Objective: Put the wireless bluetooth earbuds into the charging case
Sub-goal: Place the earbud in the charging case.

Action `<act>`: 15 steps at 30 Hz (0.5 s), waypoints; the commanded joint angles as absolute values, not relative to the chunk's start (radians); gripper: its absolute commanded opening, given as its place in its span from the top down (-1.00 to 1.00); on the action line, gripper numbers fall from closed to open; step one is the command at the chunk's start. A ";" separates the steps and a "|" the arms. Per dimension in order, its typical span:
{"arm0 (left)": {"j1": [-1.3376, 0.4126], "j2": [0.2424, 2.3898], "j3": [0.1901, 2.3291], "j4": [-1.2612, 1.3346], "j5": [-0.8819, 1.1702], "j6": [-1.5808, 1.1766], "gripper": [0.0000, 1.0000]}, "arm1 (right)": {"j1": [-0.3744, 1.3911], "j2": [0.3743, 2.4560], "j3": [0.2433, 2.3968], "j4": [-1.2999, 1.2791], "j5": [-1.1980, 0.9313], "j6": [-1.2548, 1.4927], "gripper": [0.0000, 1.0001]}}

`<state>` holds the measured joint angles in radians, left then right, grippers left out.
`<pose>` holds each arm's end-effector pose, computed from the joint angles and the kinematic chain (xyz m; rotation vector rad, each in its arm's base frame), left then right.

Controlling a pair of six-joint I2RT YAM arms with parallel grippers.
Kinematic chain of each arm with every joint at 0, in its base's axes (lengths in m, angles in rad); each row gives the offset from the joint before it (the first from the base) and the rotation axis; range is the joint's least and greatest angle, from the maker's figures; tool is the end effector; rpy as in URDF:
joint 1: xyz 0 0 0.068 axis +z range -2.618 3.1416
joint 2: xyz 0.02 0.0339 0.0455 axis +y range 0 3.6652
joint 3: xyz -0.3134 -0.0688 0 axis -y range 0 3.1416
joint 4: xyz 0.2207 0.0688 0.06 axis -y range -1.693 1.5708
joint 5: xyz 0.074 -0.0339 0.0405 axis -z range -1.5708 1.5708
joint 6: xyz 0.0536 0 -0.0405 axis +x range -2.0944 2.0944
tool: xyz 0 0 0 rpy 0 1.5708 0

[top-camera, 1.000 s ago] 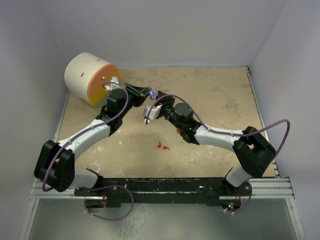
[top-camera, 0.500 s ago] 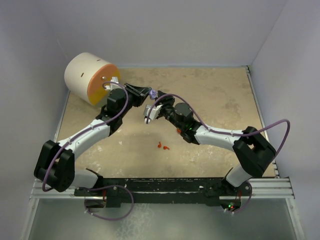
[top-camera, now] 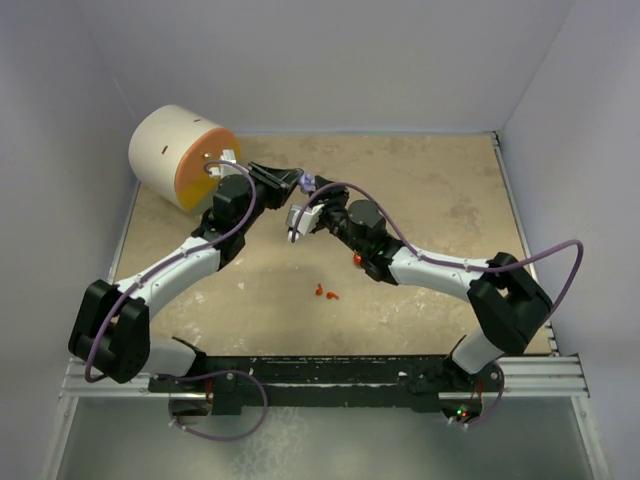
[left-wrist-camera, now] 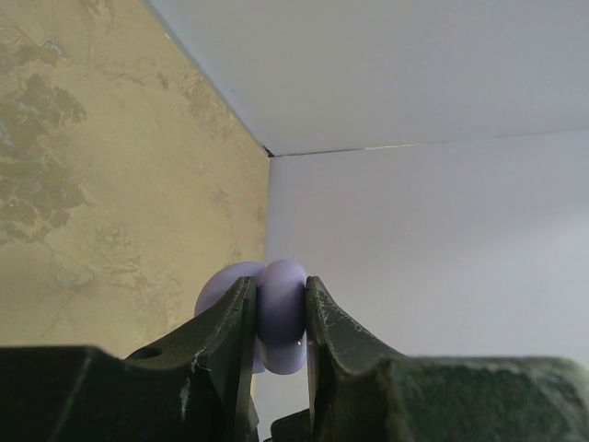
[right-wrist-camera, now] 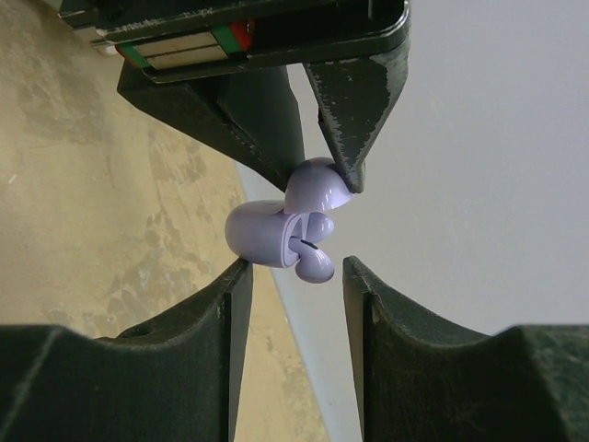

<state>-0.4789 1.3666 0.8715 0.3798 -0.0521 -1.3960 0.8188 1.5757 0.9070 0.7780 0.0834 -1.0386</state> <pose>0.2727 -0.1385 0.3537 -0.8714 1.6666 -1.3212 0.2482 0.2588 0.3510 -1.1322 0.9318 -0.2400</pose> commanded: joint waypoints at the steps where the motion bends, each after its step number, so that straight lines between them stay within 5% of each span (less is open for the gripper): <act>1: -0.483 1.367 0.912 0.431 -0.040 -1.411 1.00 | 0.820 1.551 0.956 0.807 0.062 -1.025 0.05; 15: -0.451 1.350 0.951 0.374 -0.086 -1.361 1.00 | 0.819 1.235 0.752 0.752 0.133 -0.769 -0.15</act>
<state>-0.4721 1.3670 0.8970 0.3538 -0.0685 -1.3849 0.8188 1.3197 0.7544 0.7464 0.0937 -0.9226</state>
